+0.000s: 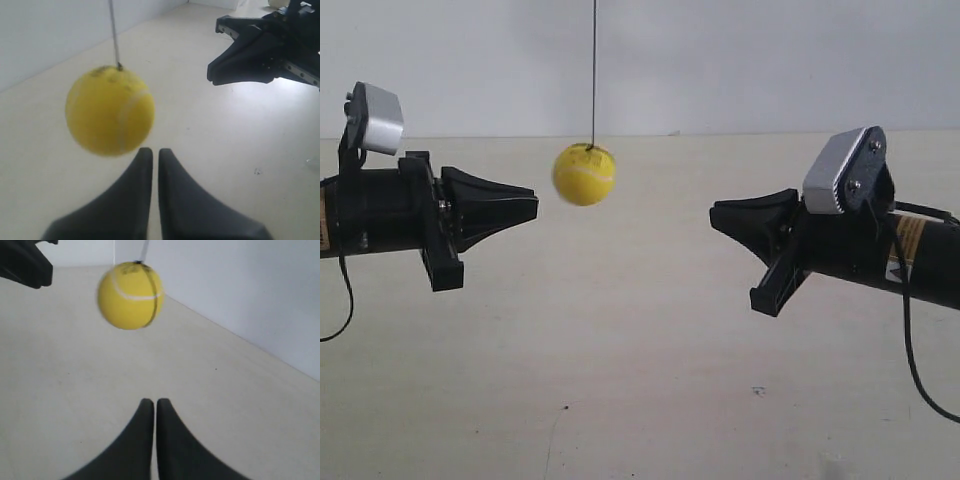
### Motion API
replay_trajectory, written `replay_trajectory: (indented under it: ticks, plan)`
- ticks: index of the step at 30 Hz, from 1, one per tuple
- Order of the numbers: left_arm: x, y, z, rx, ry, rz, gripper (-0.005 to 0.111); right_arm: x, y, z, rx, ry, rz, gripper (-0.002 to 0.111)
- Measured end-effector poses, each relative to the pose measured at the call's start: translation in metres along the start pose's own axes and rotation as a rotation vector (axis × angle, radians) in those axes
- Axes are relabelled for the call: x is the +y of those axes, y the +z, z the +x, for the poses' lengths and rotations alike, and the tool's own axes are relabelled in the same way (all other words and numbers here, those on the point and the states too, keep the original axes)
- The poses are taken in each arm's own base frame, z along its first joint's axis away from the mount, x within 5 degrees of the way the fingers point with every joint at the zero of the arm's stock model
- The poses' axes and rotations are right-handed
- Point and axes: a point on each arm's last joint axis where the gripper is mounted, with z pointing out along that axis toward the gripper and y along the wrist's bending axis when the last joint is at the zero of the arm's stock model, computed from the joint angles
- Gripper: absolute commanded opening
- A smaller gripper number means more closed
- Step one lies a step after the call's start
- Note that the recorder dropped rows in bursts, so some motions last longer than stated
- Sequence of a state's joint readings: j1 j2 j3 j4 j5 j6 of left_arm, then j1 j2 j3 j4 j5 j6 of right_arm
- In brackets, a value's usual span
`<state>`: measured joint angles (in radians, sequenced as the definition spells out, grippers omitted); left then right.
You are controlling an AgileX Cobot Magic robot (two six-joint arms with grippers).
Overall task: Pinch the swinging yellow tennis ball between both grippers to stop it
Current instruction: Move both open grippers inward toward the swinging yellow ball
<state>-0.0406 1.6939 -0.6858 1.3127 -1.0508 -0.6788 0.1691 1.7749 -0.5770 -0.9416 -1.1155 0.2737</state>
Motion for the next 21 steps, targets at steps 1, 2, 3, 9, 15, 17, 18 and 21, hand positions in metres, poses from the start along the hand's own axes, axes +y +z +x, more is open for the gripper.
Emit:
replay_trajectory:
  ticks: [1, 2, 3, 9, 15, 17, 18, 21]
  plan:
    - [-0.001, 0.0, 0.0, 0.003, 0.004, 0.007, 0.005, 0.0, 0.001, -0.001, -0.002, -0.002, -0.019, 0.0]
    - [-0.002, 0.0, 0.0, 0.001, 0.008, 0.017, 0.005, 0.0, 0.003, 0.0, -0.002, 0.004, -0.039, 0.0]
    - [-0.003, 0.0, 0.0, 0.001, 0.015, 0.033, 0.005, 0.0, 0.004, 0.0, 0.001, 0.012, -0.056, 0.0]
    - [-0.006, 0.0, -0.001, -0.008, 0.025, 0.067, 0.005, 0.005, 0.013, 0.006, 0.009, 0.04, -0.118, 0.0]
    - [-0.006, 0.0, -0.001, -0.01, 0.026, 0.07, 0.005, 0.013, 0.021, 0.004, -0.014, 0.0, -0.131, 0.0]
    - [-0.005, 0.0, -0.002, -0.011, 0.034, 0.071, 0.005, 0.012, 0.022, 0.003, -0.022, -0.008, -0.11, 0.0]
    - [-0.005, 0.0, -0.003, -0.013, 0.04, 0.071, 0.005, 0.01, 0.022, 0.003, -0.027, -0.01, -0.094, 0.0]
    - [-0.002, 0.001, -0.007, -0.019, 0.052, 0.068, 0.005, 0.006, 0.023, 0.001, -0.039, -0.024, -0.05, 0.0]
